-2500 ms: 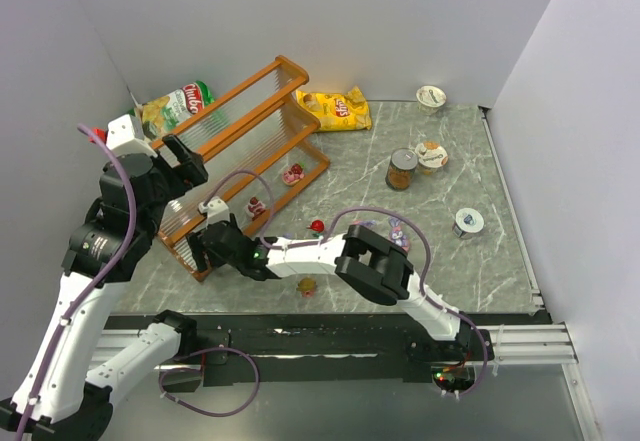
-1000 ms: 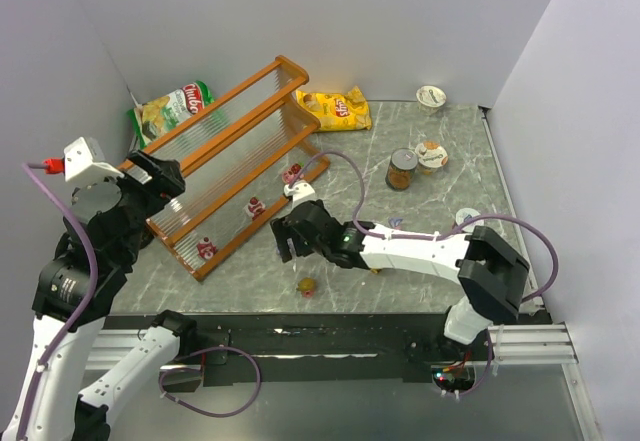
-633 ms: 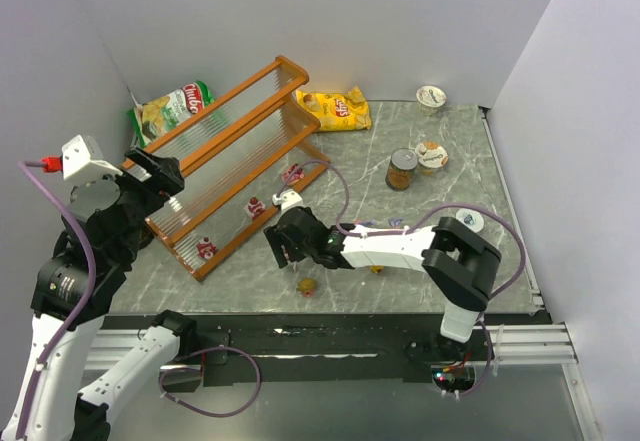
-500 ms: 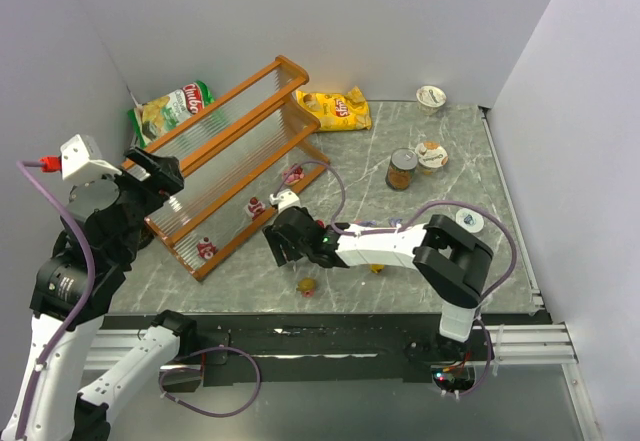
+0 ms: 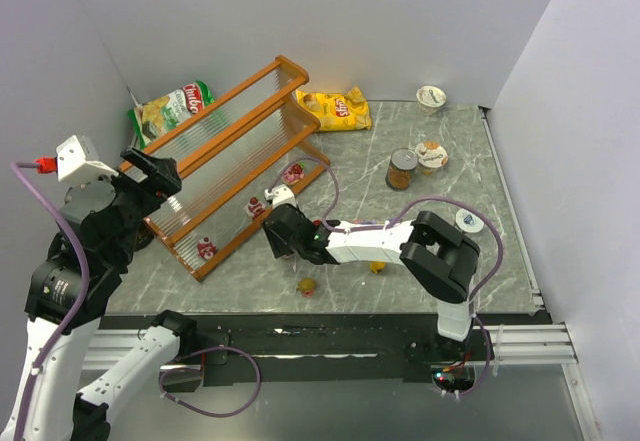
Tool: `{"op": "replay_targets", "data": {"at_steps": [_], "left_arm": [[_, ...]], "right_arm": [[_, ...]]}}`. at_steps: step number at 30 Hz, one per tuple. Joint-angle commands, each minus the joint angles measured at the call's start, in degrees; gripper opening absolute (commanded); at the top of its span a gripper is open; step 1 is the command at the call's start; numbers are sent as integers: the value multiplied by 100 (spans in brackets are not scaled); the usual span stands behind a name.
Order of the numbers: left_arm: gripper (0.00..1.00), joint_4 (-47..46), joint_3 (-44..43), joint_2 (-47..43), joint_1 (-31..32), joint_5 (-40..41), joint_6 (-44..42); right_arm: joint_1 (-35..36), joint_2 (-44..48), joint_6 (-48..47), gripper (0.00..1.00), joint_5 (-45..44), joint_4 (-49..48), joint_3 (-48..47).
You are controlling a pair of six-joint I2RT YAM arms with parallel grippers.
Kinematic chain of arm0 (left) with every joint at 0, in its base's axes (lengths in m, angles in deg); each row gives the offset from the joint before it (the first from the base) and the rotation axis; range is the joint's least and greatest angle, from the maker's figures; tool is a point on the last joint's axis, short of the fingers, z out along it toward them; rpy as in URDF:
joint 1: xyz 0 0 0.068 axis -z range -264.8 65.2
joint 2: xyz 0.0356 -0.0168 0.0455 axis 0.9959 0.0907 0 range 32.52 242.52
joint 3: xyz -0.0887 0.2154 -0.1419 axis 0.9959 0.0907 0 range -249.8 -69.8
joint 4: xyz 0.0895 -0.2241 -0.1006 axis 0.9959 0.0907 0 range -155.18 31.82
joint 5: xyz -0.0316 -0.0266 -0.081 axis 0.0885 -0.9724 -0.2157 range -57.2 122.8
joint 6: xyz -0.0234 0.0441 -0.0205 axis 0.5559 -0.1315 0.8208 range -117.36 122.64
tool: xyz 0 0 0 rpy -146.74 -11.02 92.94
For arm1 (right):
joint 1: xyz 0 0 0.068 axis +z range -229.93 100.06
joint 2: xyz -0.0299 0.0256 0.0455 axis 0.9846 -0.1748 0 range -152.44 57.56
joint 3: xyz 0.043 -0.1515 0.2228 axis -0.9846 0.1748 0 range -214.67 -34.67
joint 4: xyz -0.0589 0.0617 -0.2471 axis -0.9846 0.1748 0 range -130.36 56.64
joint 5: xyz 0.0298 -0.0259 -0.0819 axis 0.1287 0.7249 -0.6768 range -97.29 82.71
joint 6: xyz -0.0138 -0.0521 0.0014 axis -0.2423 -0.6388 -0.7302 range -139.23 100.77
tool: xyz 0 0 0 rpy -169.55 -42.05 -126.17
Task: Place and organize the plastic toys onto the shelf
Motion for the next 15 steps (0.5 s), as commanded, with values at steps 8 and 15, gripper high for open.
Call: {"op": "replay_targets", "data": {"at_steps": [8, 15], "left_arm": [[96, -108, -57, 93, -15, -63, -73], [96, -222, 31, 145, -15, -89, -117]], "right_arm": [[-30, -242, 96, 52, -373, 59, -416], [-30, -190, 62, 24, -417, 77, -399]]}}
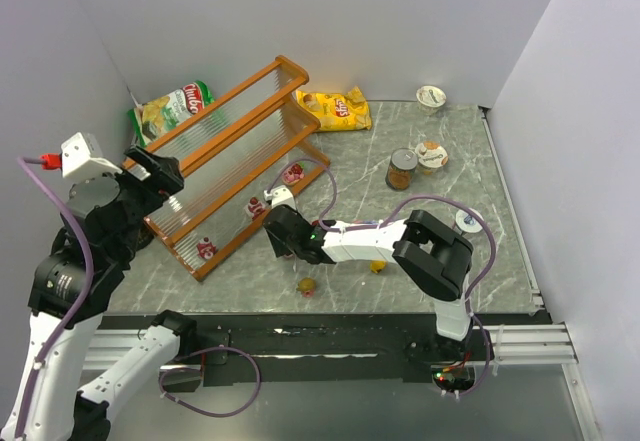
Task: Place and organize the plastic toys onto the shelf
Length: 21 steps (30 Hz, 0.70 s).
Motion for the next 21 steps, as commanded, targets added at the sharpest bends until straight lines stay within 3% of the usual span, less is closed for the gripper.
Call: {"op": "replay_targets", "data": {"at_steps": [1, 2, 6, 15, 21], "left_arm": [[96, -253, 31, 60, -15, -81, -99], [96, -270, 40, 69, -15, -81, -108], [96, -332, 57, 113, -15, -63, -152], [96, -578, 93, 236, -15, -63, -319], [96, -798, 67, 420, -15, -133, -442]], "right_arm": [[-22, 103, -28, 19, -229, -15, -222], [-30, 129, -54, 12, -229, -6, -231], [-30, 498, -248, 1, -220, 3, -222], [-592, 1667, -942, 0, 271, 380, -757], [-1093, 1527, -1705, 0, 904, 689, -1645]]}}
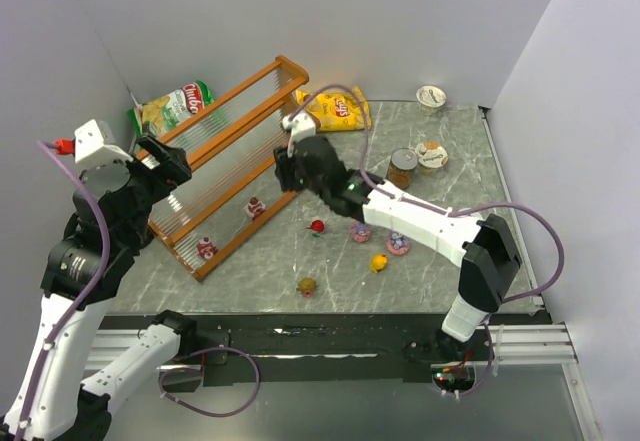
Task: Place and organize the plastic toys onto the shelf
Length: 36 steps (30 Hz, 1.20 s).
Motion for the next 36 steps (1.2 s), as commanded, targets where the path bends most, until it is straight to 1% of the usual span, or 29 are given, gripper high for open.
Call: {"op": "replay_targets", "data": {"at_steps": [1, 9, 12, 21, 25, 31, 36], "left_arm": [[96, -374, -32, 145, -15, -92, -219], [96, -427, -164, 330, -15, 40, -413], [96, -444, -146, 391, -15, 14, -404], [96, -453, -155, 593, -23, -65, -351], [96, -479, -146, 681, -23, -74, -351], [96, -506, -129, 796, -32, -109, -351], [96, -541, -129, 848, -67, -153, -351]], "right_arm": [[-291, 17, -780, 0, 494, 155, -644], [-845, -589, -1429, 0, 1179, 217, -1681], [-924, -905, -1571, 0, 1364, 216, -2059], [-1048, -1644, -1791, 0, 1417, 269, -2833], [-1083, -1785, -1792, 0, 1602, 164, -2896], [-1118, -1935, -1774, 0, 1567, 41, -2913], [-1135, -1882, -1774, 0, 1558, -73, -2808]]}}
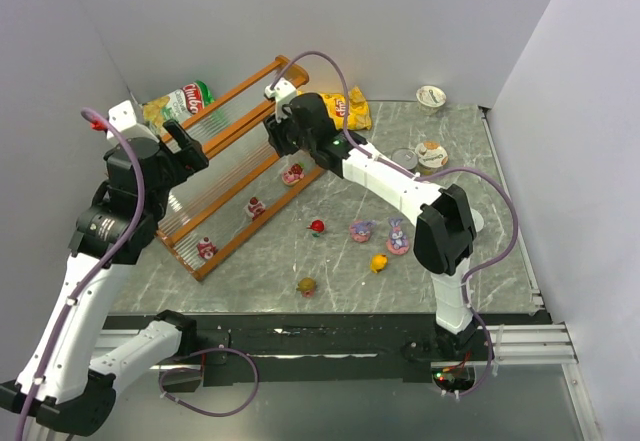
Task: Place and organize the plastic toys onto the shelf
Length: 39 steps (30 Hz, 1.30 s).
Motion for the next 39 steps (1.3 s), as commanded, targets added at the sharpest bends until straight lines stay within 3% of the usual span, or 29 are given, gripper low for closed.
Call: {"op": "replay_targets", "data": {"at_steps": [1, 10, 23, 31, 39], "left_arm": [[96, -237, -127, 40, -54, -105, -67], [96, -290, -118, 110, -116, -272, -50], [96, -255, -127, 154, -142, -615, -111], [96, -123, -302, 347, -230, -790, -111], [96, -263, -381, 611, -256, -1624, 47]], "right_arm": [[-62, 57, -63, 0, 8, -425, -220], [-71, 584, -19, 0, 87, -452, -184], [-98, 532, 394, 0, 342, 858, -1072], [-124, 952, 710, 0, 202, 893, -564], [-185, 1620, 895, 0, 96, 1016, 70]]}}
